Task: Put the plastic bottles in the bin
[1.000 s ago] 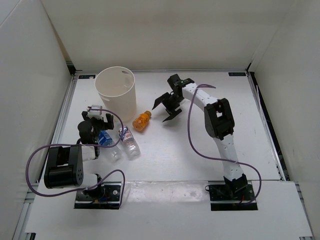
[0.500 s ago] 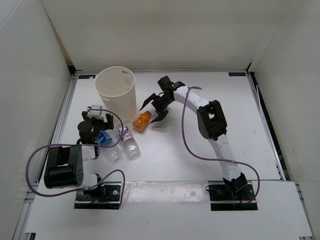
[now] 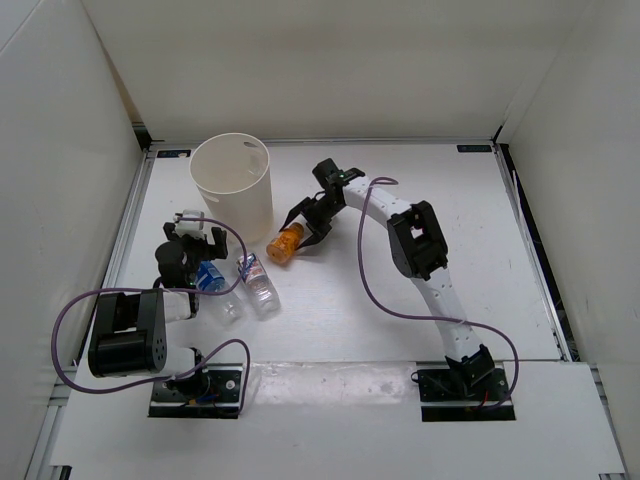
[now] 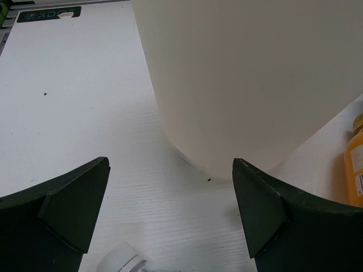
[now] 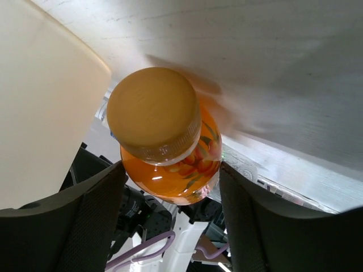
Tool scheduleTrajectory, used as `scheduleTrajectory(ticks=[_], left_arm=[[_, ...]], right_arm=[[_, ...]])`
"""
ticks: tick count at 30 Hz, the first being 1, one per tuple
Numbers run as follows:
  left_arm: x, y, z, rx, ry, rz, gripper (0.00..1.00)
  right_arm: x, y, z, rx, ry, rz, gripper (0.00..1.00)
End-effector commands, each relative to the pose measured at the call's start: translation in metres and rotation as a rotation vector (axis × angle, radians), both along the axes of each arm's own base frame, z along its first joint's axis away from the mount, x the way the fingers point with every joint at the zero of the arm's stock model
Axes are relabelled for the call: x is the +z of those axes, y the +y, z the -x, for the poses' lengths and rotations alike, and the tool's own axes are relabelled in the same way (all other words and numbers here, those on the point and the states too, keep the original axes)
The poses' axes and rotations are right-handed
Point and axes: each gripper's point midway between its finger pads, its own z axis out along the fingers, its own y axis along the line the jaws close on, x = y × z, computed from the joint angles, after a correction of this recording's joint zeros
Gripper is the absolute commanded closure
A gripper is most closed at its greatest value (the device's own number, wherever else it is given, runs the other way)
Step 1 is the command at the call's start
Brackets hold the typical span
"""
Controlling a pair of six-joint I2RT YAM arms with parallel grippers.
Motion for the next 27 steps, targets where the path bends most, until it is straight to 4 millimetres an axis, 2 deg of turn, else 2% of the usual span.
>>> scheduleTrajectory(ticks=[1,10,15,18,23,27], left_arm=[[0.006,-0.002,-0.001,-0.016,-0.019,0.0,0.0],[0.003,-0.001,0.001,-0.011,-0.01,0.001,0.0],[0.006,-0.002,-0.001,-0.017,-0.019,0.001,0.0],[0.005,-0.003,0.0,-0.019,-0.016,0.001,0.0],[0.005,-0.002,0.0,-0.014,-0.014,0.001,0.0],[0.004,-0.003,0.0,-0.017,-0.013,0.003,0.0]], right_arm=[[0.009,0.003,-0.002,0.004,0.003,-0.026,0.31],[0.006,0.002,0.001,0.023,0.016,-0.028,0.32],[0.003,-0.004,0.003,0.026,0.031,-0.018,0.42],[0.002,-0.009,0.004,0.031,0.035,-0.008,0.42],[-0.004,-0.013,0.01,0.042,0.058,0.015,0.29],[-0.004,-0.013,0.011,0.046,0.064,0.027,0.26]])
